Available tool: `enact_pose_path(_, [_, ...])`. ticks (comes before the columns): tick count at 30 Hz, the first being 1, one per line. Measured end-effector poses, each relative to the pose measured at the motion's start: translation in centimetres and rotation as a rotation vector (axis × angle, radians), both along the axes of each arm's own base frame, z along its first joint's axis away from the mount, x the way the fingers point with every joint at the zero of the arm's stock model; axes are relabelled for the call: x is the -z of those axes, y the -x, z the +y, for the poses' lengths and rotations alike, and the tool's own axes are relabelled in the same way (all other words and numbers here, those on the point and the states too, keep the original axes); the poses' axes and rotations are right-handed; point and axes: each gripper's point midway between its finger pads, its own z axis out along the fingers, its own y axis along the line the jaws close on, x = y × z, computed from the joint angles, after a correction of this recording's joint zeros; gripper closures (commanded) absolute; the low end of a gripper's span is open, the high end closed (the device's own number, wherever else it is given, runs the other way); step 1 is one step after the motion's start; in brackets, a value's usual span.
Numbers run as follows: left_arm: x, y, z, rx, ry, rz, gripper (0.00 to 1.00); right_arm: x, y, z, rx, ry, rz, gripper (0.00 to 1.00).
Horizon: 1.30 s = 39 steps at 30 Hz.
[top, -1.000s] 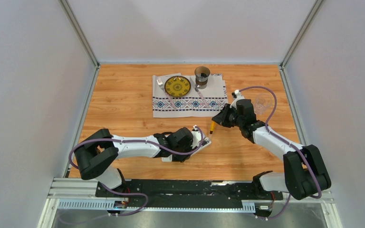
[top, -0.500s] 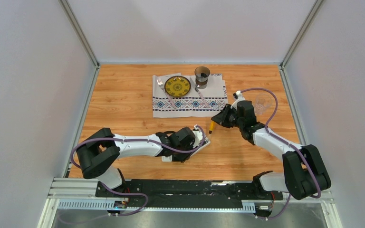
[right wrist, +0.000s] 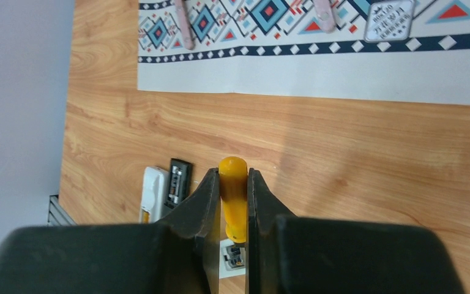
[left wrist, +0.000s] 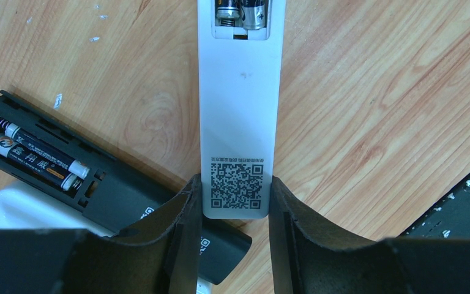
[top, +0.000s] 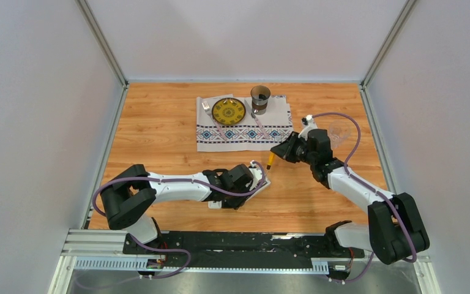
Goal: Unload the batteries from the remote control
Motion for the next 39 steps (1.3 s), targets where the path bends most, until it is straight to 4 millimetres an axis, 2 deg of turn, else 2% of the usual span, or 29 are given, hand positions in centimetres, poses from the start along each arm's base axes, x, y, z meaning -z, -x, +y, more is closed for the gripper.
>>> enact_pose_path(3, [0.0, 0.0, -0.1, -0.007, -0.003, -0.001, 1.00, -0.7, 0.9, 1.1, -0.045, -0.058, 0.020, 1.00])
enact_pose_path(7, [0.0, -0.1, -0.2, -0.024, 0.002, 0.001, 1.00, -0.7, 2.3, 2.4, -0.108, -0.088, 0.059, 1.00])
enact_pose_path(16, [-0.1, -0.5, -0.3, -0.059, 0.011, -0.010, 1.00, 0.0, 4.0, 3.5, -0.163, -0.080, 0.107, 1.00])
enact_pose_path(23, [-0.1, -0.6, -0.4, -0.070, 0.014, -0.014, 1.00, 0.2, 4.0, 3.3, -0.154, -0.060, 0.119, 1.00])
enact_pose_path(31, [-0.1, -0.7, -0.4, -0.077, 0.015, -0.016, 1.00, -1.1, 2.9, 3.3, -0.136, -0.039, 0.084, 1.00])
enact_pose_path(39, [-0.1, -0.8, -0.2, -0.082, 0.020, -0.026, 1.00, -1.1, 1.9, 2.4, -0.089, 0.011, 0.053, 1.00])
